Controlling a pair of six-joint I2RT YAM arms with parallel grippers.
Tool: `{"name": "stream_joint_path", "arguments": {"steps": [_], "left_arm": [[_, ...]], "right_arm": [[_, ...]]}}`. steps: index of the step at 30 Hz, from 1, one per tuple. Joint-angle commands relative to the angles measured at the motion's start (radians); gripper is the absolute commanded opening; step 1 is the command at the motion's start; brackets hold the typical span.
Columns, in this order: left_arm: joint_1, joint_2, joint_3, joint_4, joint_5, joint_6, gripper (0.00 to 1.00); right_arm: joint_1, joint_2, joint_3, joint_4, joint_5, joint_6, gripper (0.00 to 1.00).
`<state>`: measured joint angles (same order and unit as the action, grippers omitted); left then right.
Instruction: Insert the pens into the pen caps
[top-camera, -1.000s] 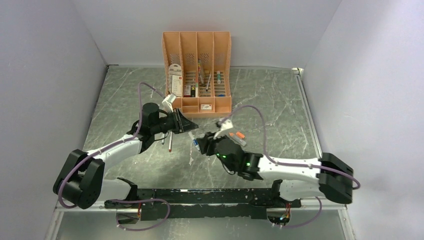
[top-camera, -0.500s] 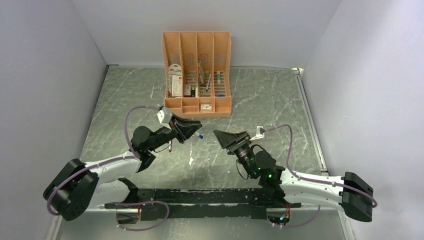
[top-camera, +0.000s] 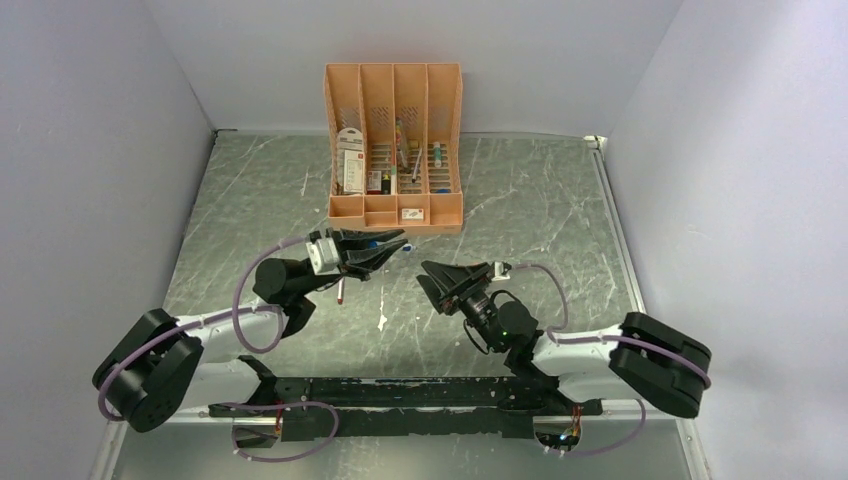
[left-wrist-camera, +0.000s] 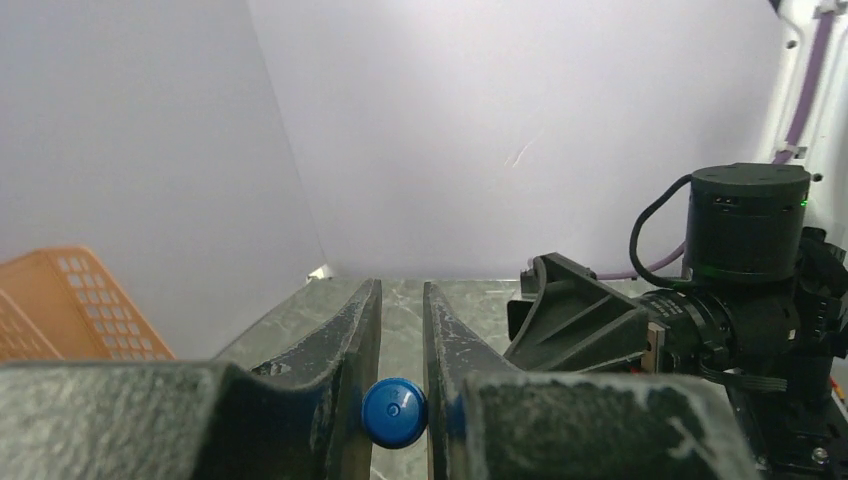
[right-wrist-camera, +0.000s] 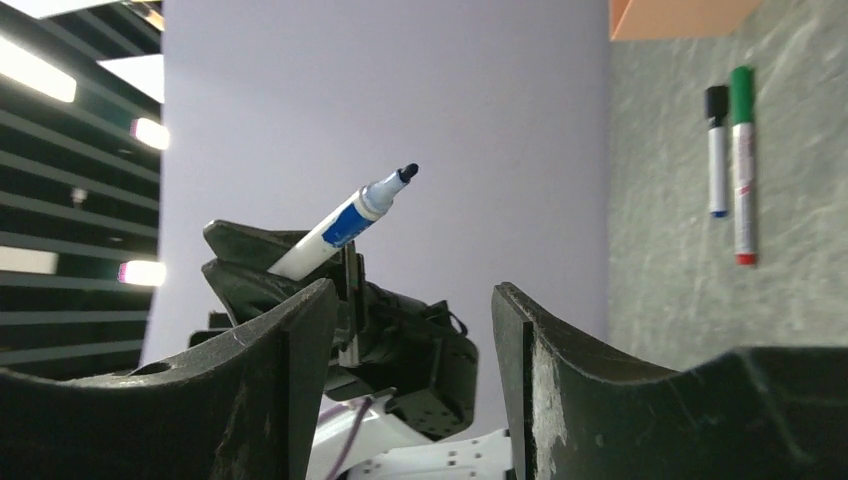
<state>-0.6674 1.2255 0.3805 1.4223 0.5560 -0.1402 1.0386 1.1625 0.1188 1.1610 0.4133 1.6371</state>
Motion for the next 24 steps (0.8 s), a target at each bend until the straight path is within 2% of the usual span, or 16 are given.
{"name": "stream_joint_path", "arguments": {"steps": [1,5,9,12,14,16,18,24], "left_arm": [[-0.023,-0.025,0.032,-0.031,0.079,0.125,0.07],[-0.041,-0.022,0.035,-0.043,0.095,0.138,0.07],[-0.062,-0.017,0.043,-0.083,0.104,0.164,0.07],[-0.078,-0.017,0.043,-0.103,0.103,0.182,0.07],[-0.086,-0.027,0.04,-0.128,0.1,0.195,0.07],[-0.09,-0.04,0.033,-0.16,0.092,0.213,0.07],[-0.09,-0.049,0.027,-0.181,0.088,0.228,0.07],[-0.09,-0.034,0.014,-0.166,0.063,0.229,0.07]], "right_arm": [[-0.009,0.098,0.011,0.245,-0.041,0.144,0.58],[-0.018,0.229,0.06,0.324,-0.093,0.241,0.58],[-0.031,0.418,0.109,0.567,-0.12,0.299,0.58],[-0.034,0.491,0.154,0.603,-0.15,0.322,0.57],[-0.034,0.515,0.169,0.613,-0.154,0.324,0.57],[-0.038,0.522,0.17,0.621,-0.152,0.326,0.49],[-0.043,0.517,0.164,0.62,-0.152,0.326,0.47],[-0.067,0.493,0.14,0.652,-0.151,0.314,0.58]]}}
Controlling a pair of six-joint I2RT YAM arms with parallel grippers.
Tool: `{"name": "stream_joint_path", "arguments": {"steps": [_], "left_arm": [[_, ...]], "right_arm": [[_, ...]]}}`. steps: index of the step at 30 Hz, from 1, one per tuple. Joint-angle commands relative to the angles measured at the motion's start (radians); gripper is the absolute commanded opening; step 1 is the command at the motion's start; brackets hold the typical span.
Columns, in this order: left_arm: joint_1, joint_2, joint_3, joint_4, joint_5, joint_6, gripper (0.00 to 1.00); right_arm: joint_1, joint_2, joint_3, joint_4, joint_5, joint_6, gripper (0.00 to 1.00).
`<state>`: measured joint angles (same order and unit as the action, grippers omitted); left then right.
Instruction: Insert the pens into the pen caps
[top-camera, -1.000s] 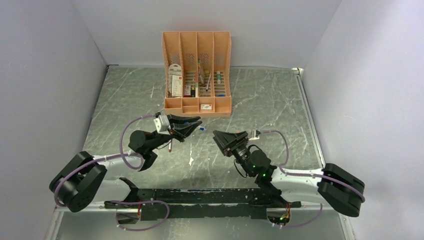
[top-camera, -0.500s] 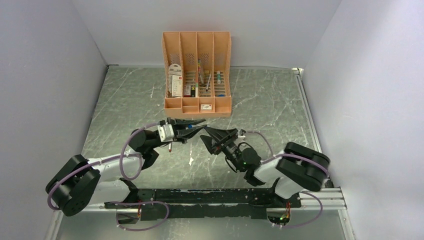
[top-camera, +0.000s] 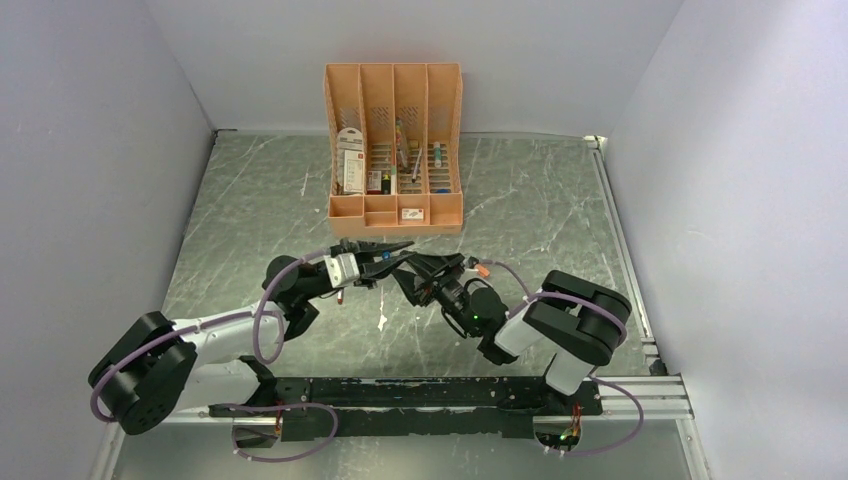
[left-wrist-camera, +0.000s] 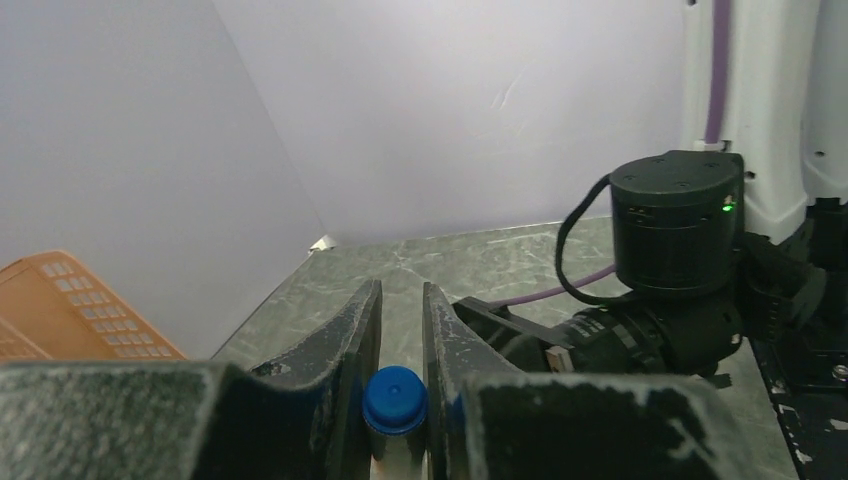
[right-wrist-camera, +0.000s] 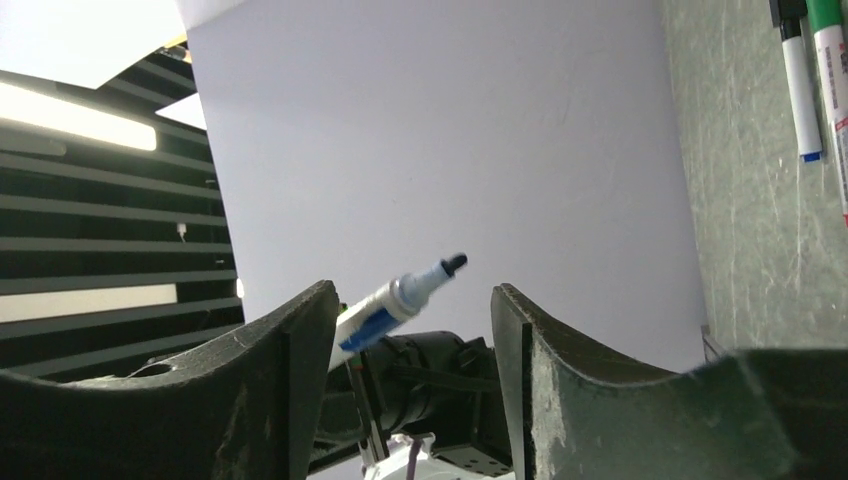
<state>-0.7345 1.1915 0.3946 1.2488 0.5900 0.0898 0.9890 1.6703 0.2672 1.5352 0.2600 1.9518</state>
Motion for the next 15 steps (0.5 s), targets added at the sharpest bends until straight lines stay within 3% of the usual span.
{"name": "stream_joint_path", "arguments": {"steps": [1,7,15], "left_arm": [[-0.023,0.01,0.004,0.013,0.034,-0.008,0.07],[-0.025,0.048,0.012,0.064,0.067,-0.049,0.07],[-0.028,0.052,0.011,0.028,0.1,-0.033,0.07]], "right_arm": [[-0.02,-0.015,-0.007,0.281,0.002,0.003,0.59],[-0.04,0.0,0.031,0.284,-0.018,0.028,0.59],[-0.066,-0.009,0.056,0.284,-0.05,0.044,0.41]]}}
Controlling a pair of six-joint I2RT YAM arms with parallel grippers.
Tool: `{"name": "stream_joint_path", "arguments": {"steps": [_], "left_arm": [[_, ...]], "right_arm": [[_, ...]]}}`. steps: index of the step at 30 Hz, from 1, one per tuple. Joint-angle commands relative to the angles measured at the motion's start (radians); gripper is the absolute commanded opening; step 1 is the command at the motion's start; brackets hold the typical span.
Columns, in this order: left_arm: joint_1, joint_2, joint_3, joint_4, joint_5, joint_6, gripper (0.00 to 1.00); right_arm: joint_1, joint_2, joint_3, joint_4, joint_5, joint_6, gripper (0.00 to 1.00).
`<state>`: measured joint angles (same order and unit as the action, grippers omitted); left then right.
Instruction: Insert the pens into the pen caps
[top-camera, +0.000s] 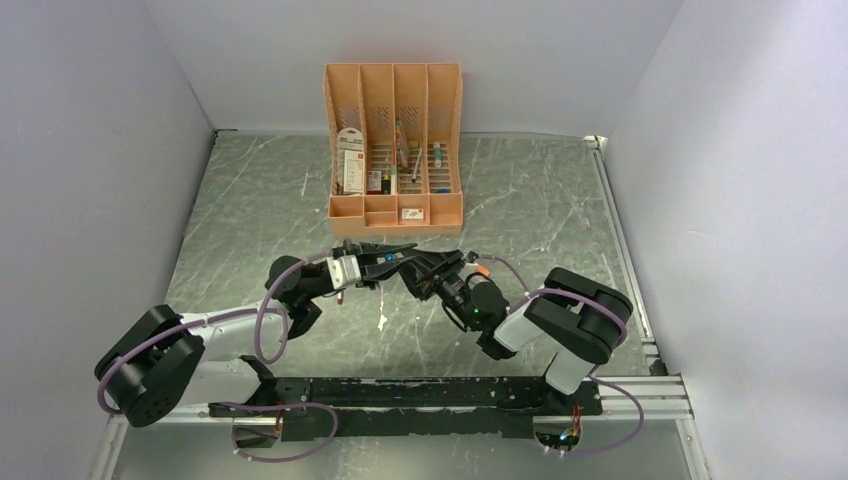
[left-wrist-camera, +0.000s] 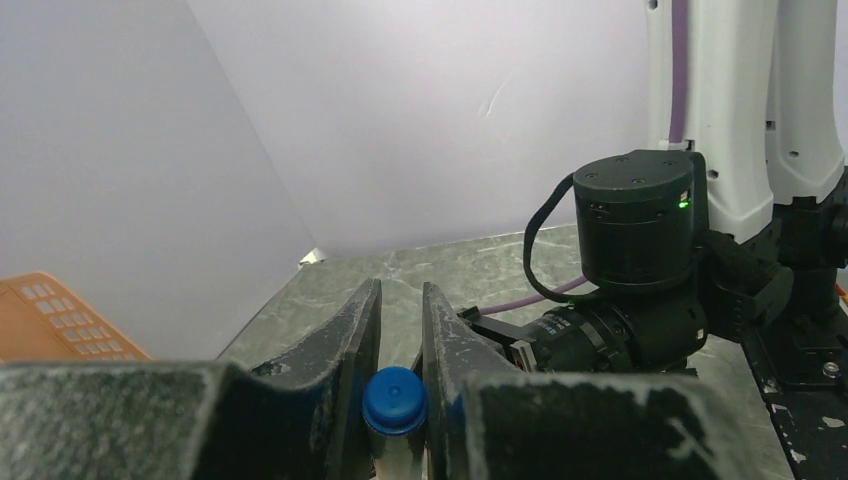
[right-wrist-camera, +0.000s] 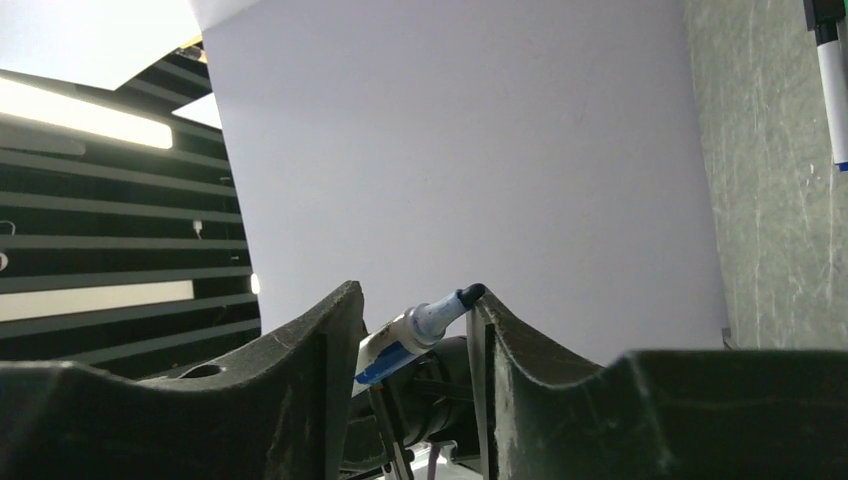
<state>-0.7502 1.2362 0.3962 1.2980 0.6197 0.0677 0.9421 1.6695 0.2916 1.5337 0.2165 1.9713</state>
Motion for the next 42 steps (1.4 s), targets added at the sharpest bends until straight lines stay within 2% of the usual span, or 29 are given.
{"name": "stream_joint_path", "arguments": {"steps": [1,5,14,24,38,42], "left_arm": [[-0.013,0.01,0.012,-0.028,0.074,-0.008,0.07],[-0.019,0.017,0.004,-0.03,0.09,-0.002,0.07],[-0.038,-0.019,-0.036,-0.046,0.057,0.089,0.07],[-0.046,-0.032,-0.023,-0.105,0.019,0.181,0.07],[-0.046,-0.042,-0.005,-0.163,-0.053,0.159,0.07],[-0.046,-0.071,-0.002,-0.198,-0.064,0.145,0.15]], "right_arm": [[-0.021,-0.008,0.03,0.286,-0.008,0.029,0.4],[-0.033,-0.01,0.027,0.288,-0.01,0.049,0.4],[-0.068,-0.043,0.103,0.29,-0.099,0.094,0.49],[-0.004,-0.065,0.167,0.289,-0.071,0.118,0.48],[-0.002,-0.074,0.137,0.287,-0.029,0.081,0.01],[-0.004,-0.061,0.138,0.286,-0.027,0.06,0.0]]}}
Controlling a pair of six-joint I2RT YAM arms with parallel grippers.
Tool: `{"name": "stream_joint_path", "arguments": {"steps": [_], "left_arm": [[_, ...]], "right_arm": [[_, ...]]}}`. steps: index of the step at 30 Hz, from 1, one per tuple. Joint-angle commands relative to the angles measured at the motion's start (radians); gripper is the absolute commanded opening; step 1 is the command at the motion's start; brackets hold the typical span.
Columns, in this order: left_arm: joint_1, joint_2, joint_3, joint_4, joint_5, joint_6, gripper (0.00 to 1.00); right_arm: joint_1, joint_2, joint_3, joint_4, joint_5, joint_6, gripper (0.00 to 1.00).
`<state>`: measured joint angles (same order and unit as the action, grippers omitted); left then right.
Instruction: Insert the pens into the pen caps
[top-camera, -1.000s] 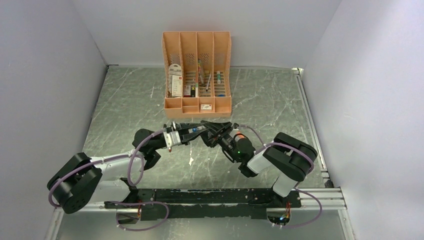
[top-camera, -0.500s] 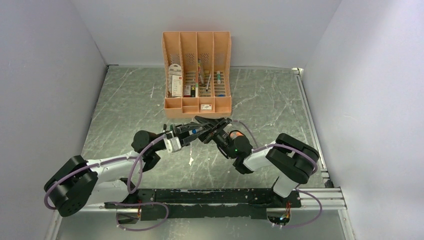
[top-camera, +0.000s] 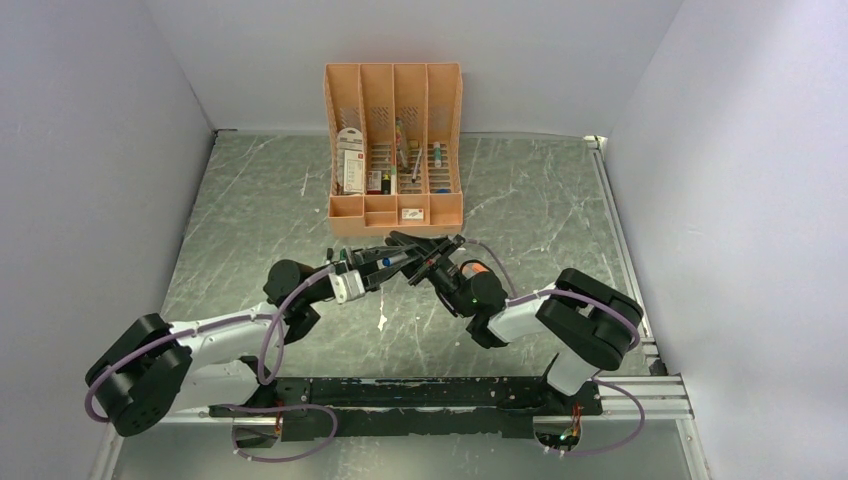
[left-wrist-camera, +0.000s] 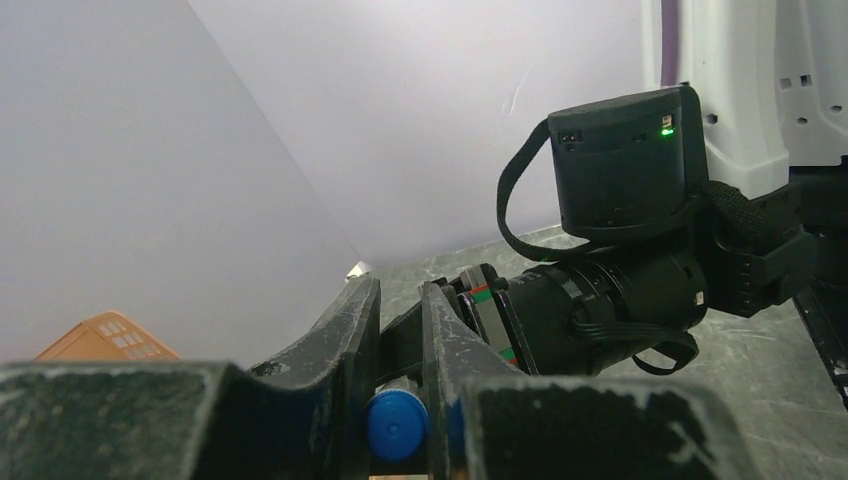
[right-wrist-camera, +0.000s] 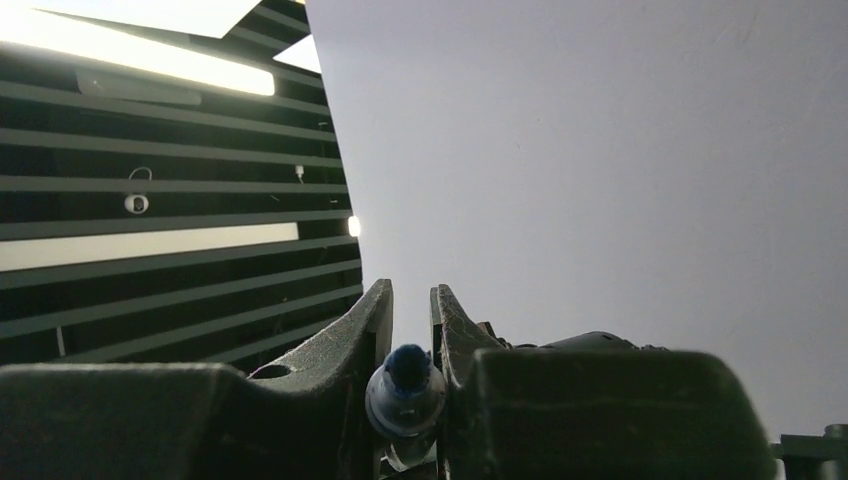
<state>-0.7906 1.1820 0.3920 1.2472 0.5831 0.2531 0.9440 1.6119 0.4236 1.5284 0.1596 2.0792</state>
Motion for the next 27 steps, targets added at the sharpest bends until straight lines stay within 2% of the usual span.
{"name": "stream_joint_path", "arguments": {"steps": [1,2,3,4,5,10,12,14,16,20,22,24,26,27], "left_arm": [[-0.005,-0.027,0.004,-0.155,-0.022,-0.048,0.2],[-0.006,-0.036,0.006,-0.162,-0.021,-0.058,0.25],[-0.006,-0.044,0.009,-0.175,-0.033,-0.083,0.39],[-0.006,-0.053,0.02,-0.199,-0.041,-0.104,0.83],[-0.005,-0.062,0.033,-0.234,-0.047,-0.107,0.98],[-0.005,-0.104,0.098,-0.355,-0.114,-0.211,0.96],[-0.004,-0.125,0.125,-0.413,-0.176,-0.295,0.96],[-0.002,-0.146,0.194,-0.57,-0.336,-0.398,0.96],[0.019,-0.145,0.291,-0.737,-0.375,-0.466,0.96],[0.125,-0.091,0.407,-0.884,-0.158,-0.63,0.96],[0.191,-0.046,0.435,-0.892,-0.028,-0.727,0.97],[0.254,0.002,0.421,-0.82,0.128,-0.839,0.97],[0.291,0.027,0.362,-0.597,0.245,-0.964,0.96],[0.296,0.035,0.335,-0.524,0.285,-1.005,0.92]], "right_arm": [[-0.01,0.0,0.006,0.291,0.028,-0.055,0.0],[-0.013,0.001,0.005,0.29,0.026,-0.063,0.0],[-0.018,0.002,0.003,0.291,0.025,-0.071,0.0],[-0.025,0.005,0.0,0.29,0.023,-0.08,0.0],[-0.031,0.007,-0.004,0.289,0.022,-0.086,0.0],[-0.069,0.02,-0.034,0.289,0.018,-0.125,0.0],[-0.097,0.023,-0.04,0.284,-0.002,-0.161,0.0],[-0.132,0.014,-0.051,0.247,-0.03,-0.206,0.0],[-0.172,-0.005,-0.065,0.189,-0.073,-0.272,0.0],[-0.257,-0.09,-0.06,-0.025,-0.222,-0.483,0.0],[-0.278,-0.179,-0.051,-0.168,-0.281,-0.617,0.0],[-0.28,-0.309,-0.023,-0.396,-0.289,-0.794,0.0],[-0.272,-0.456,0.051,-0.726,-0.254,-0.999,0.0],[-0.261,-0.512,0.096,-0.876,-0.224,-1.104,0.0]]}}
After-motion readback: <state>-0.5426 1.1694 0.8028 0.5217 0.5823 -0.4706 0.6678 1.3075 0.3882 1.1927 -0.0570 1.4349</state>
